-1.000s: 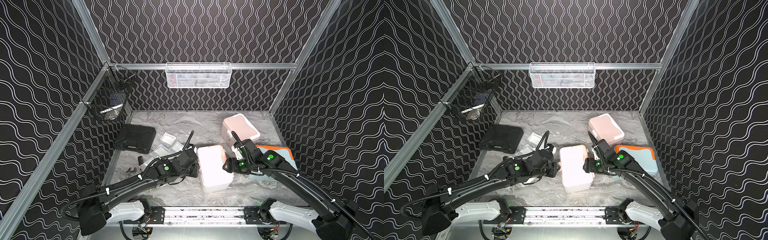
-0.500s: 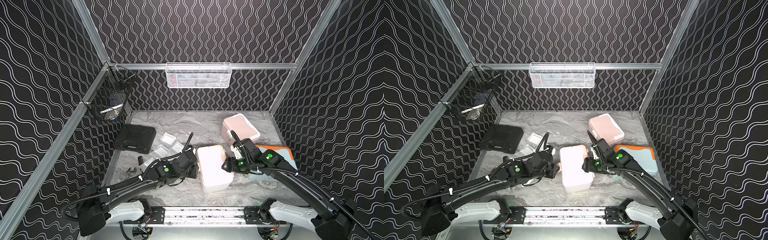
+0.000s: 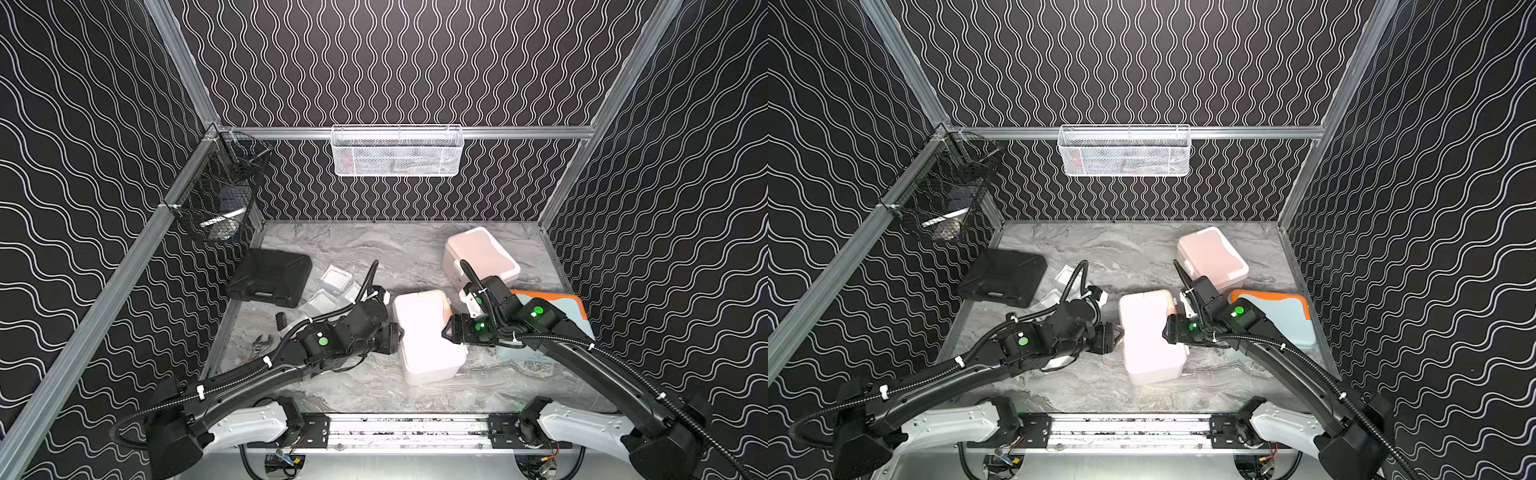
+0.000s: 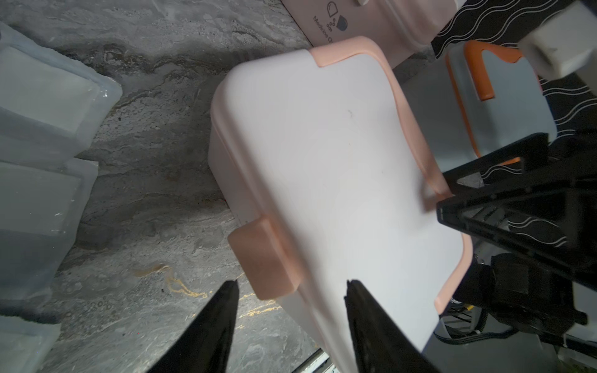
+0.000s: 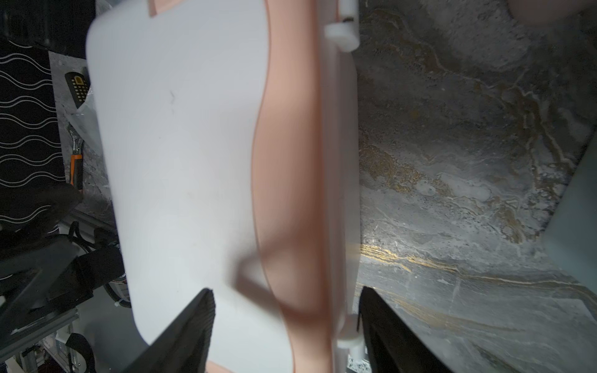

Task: Open first aid kits and take out gauze
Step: Fasten the fastener of the first aid kit.

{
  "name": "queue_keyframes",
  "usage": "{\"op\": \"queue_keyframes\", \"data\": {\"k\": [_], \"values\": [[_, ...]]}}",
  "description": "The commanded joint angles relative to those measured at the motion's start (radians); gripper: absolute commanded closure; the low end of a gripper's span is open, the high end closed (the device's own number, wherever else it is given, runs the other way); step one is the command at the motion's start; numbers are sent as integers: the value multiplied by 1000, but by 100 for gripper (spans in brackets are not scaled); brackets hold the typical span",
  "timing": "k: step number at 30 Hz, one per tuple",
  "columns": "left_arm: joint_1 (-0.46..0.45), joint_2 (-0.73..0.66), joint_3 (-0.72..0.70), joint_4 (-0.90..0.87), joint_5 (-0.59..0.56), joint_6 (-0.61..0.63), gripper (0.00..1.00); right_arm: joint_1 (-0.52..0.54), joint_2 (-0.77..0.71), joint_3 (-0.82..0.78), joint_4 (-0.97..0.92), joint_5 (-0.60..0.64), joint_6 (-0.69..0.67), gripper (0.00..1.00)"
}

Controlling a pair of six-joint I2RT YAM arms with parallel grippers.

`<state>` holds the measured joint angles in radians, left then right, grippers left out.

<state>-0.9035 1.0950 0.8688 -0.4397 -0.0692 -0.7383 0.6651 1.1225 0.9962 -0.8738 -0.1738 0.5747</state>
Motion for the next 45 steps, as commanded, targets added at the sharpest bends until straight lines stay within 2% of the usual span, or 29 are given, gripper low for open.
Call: {"op": "queue_keyframes", "data": {"k": [1,12,45], "values": [[0,10,-2,44,46,-15,37,1,3,-5,24,-12,-1,28],[15,101,-20,136,96,-22,38,2,0,-8,21,-25,-6,29],[21,114,-67,234,165,-64,40,28,60,-22,82,-49,0,30]]}}
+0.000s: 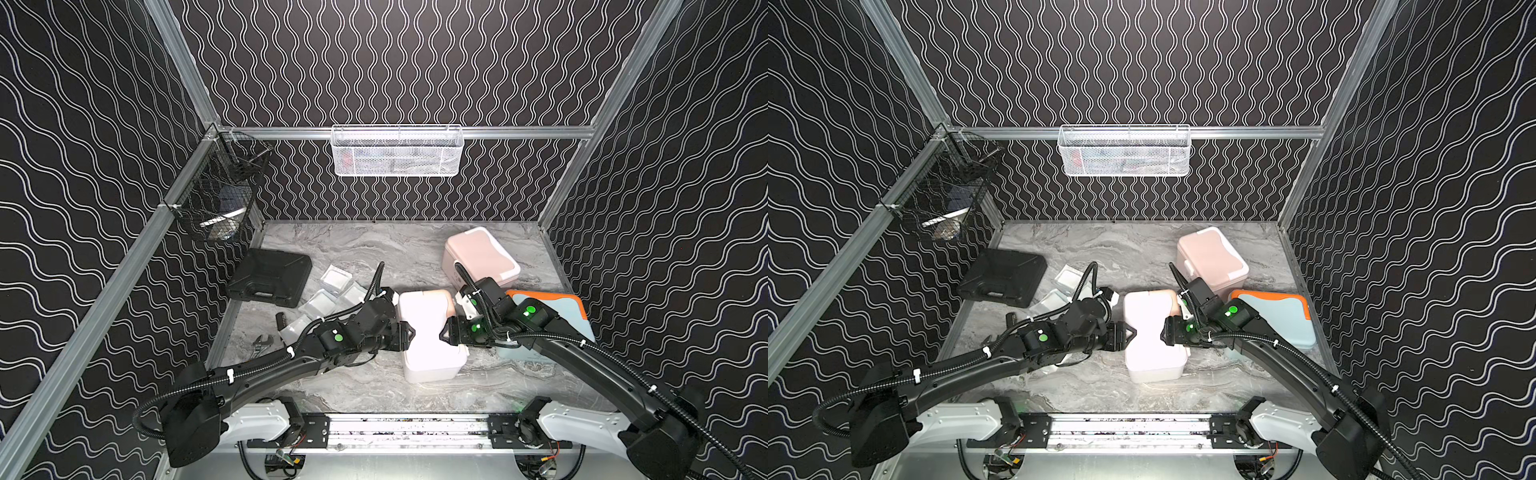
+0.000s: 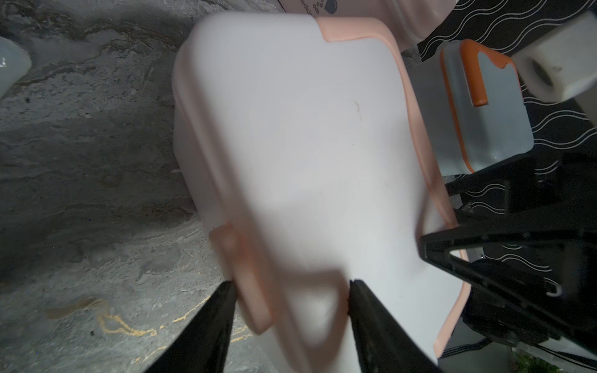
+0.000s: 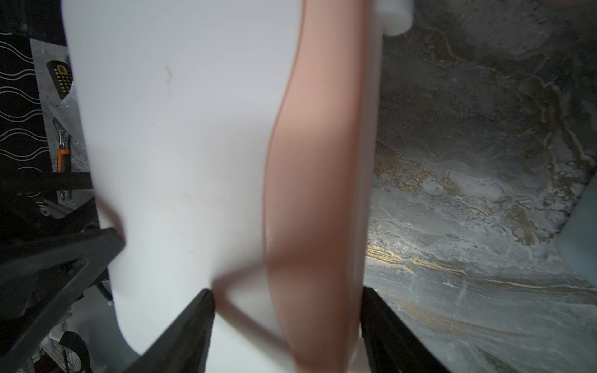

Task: Open first aid kits and take out gauze
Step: Fasten the fastener of the first aid kit.

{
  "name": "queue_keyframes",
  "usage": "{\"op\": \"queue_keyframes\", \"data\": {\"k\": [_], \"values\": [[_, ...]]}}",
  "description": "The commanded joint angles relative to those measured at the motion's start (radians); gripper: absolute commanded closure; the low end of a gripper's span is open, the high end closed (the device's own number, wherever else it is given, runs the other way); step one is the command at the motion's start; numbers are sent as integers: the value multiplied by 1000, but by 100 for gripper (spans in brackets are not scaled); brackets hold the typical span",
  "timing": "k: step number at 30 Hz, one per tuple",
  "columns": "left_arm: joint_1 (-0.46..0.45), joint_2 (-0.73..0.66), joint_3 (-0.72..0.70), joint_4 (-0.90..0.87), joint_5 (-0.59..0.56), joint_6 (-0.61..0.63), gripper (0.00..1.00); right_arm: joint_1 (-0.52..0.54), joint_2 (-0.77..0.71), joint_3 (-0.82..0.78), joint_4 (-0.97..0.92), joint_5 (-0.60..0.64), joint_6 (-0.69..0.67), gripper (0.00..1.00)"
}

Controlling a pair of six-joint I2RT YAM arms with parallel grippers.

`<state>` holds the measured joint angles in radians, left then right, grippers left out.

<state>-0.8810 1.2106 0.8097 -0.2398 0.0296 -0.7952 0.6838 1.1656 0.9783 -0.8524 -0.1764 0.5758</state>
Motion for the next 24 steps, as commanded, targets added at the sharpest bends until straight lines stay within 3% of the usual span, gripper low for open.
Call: {"op": "queue_keyframes", "data": {"k": [1,5,10,17,24], "values": [[-1,-11,-12,33,61,-7,40,10,21,-3,62,-45,-1,30],[0,-43,-23,17,46,-2,36,10,38,6,65,-36,-2,30],[5,-74,-29,-8,46,5,24,10,37,32,46,1,2,27],[8,-155,-19,-97,16,26,7,10,-67,76,-17,87,27,8],[8,-230,-15,-174,-22,44,3,28,-197,95,-113,96,18,5]]}}
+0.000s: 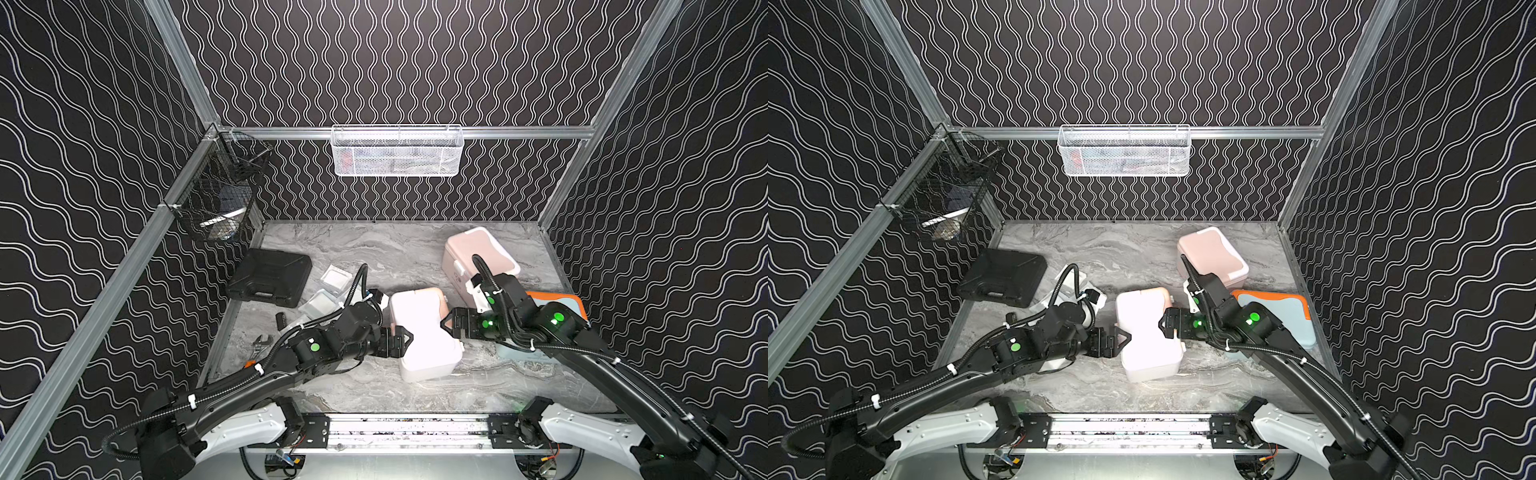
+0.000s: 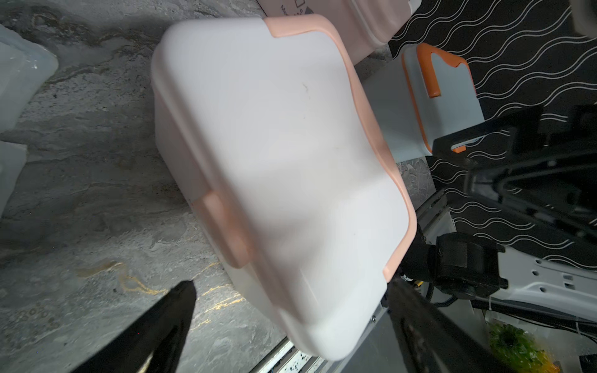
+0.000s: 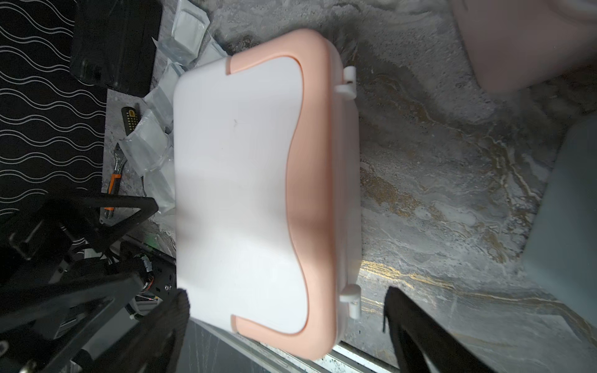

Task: Open first aid kits and take out gauze
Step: Fasten the fastener of the first aid kit, then move the first aid kit to the center of the board.

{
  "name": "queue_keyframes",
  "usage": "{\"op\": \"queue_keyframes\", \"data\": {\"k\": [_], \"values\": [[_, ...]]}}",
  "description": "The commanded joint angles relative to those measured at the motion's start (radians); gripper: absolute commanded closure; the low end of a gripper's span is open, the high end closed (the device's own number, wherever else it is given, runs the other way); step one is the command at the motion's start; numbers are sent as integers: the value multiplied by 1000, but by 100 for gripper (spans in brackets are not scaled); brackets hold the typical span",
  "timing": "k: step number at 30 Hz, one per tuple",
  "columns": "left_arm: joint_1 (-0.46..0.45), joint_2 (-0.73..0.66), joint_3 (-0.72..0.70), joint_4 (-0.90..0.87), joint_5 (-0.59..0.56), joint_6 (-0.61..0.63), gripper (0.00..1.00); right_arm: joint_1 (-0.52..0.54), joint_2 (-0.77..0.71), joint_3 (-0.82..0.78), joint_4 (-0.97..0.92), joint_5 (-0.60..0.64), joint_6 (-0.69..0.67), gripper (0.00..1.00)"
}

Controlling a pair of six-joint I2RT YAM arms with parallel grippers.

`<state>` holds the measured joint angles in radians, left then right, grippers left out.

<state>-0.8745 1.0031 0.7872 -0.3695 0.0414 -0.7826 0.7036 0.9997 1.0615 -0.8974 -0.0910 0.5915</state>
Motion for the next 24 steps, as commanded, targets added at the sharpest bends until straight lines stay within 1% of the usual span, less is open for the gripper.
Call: {"op": "queue_keyframes", "data": {"k": [1,3,5,8,13,16,18,21,23,24], "values": [[2,-35,6,-50,-42,33,3,12,-49,11,-80,-8,-5,6],[2,-61,0,-60,-60,35,2,28,-79,4,-82,-76,-16,8],[2,-81,3,-75,-81,41,2,62,-114,-28,-60,-170,-8,10],[3,-95,10,-89,-96,46,2,143,-148,-90,-4,-260,29,14],[3,-104,8,-91,-112,48,1,304,-176,-196,140,-278,116,17],[6,-97,3,-84,-118,53,1,355,-154,-245,204,-240,154,19],[11,-78,7,-76,-113,61,1,362,-121,-266,235,-197,173,24],[31,-39,15,-51,-92,76,1,362,-40,-251,204,-31,203,35],[65,-7,13,-19,-55,83,1,361,23,-216,166,115,212,39],[83,7,9,-1,-28,85,1,357,51,-198,158,160,206,40]]}}
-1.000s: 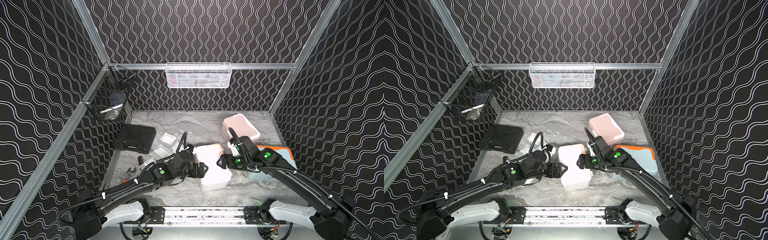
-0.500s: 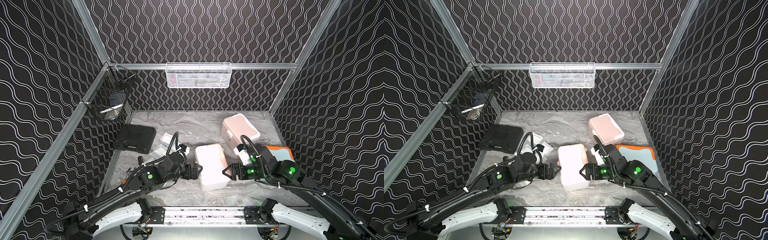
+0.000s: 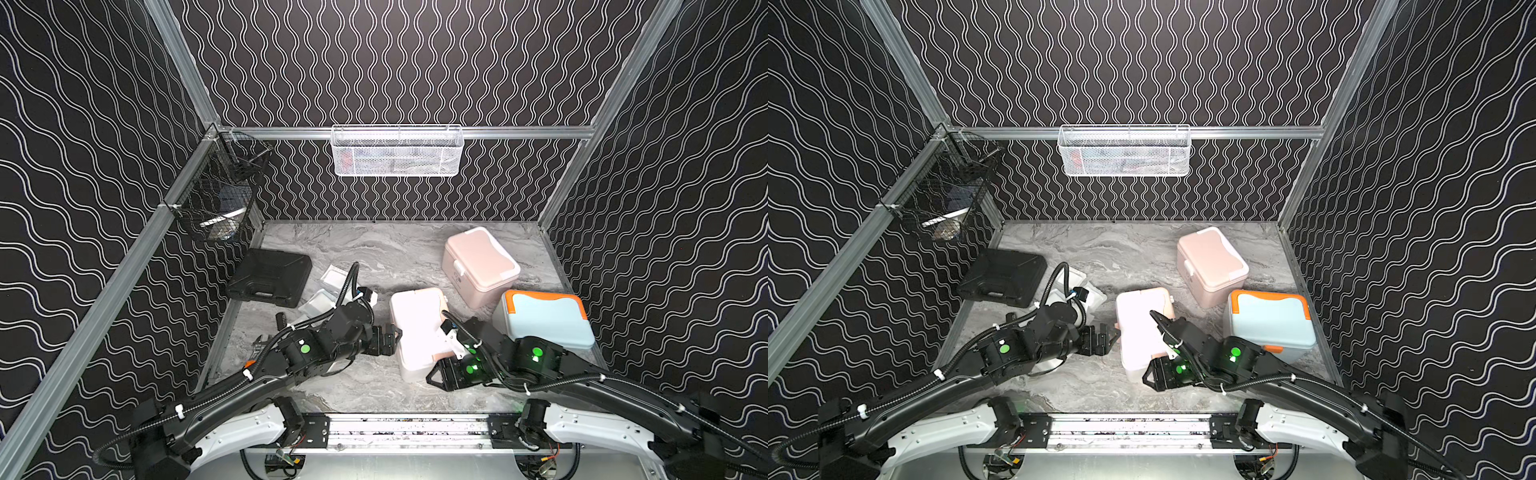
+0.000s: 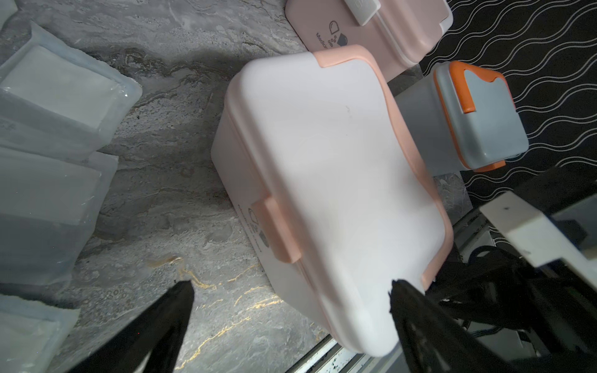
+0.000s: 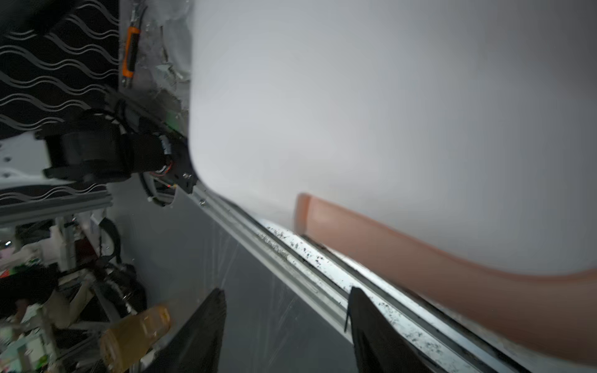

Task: Open first aid kits and take out gauze
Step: Move the first aid kit to the center of the board.

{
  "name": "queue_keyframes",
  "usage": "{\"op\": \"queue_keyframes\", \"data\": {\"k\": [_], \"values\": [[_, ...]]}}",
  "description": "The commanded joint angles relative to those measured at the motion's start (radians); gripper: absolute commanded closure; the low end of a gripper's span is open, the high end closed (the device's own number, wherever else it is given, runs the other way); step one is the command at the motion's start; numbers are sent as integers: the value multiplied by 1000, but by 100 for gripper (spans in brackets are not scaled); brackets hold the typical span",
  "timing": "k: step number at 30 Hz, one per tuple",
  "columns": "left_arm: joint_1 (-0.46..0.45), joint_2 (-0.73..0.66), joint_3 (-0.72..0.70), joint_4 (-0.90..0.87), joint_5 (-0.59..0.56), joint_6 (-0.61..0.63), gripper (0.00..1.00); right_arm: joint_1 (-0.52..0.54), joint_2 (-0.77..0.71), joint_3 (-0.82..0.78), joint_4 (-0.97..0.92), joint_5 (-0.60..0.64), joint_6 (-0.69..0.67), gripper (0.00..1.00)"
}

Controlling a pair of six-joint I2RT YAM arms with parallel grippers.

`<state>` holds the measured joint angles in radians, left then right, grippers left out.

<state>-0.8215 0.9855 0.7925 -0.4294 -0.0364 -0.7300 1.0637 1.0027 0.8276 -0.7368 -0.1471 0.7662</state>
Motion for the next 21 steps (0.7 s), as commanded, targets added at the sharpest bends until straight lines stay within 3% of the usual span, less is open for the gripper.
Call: {"op": "queue_keyframes", "data": {"k": [1,5,13,21], "values": [[52,42,-1,85,81,32,1,-11,83,59,-6,251,16,40],[116,112,7,170,163,38,1,-80,216,154,-9,307,-63,40],[205,260,62,275,231,80,1,-320,425,279,64,249,-185,40],[286,412,130,401,299,97,1,-428,639,444,79,250,-253,38]]}}
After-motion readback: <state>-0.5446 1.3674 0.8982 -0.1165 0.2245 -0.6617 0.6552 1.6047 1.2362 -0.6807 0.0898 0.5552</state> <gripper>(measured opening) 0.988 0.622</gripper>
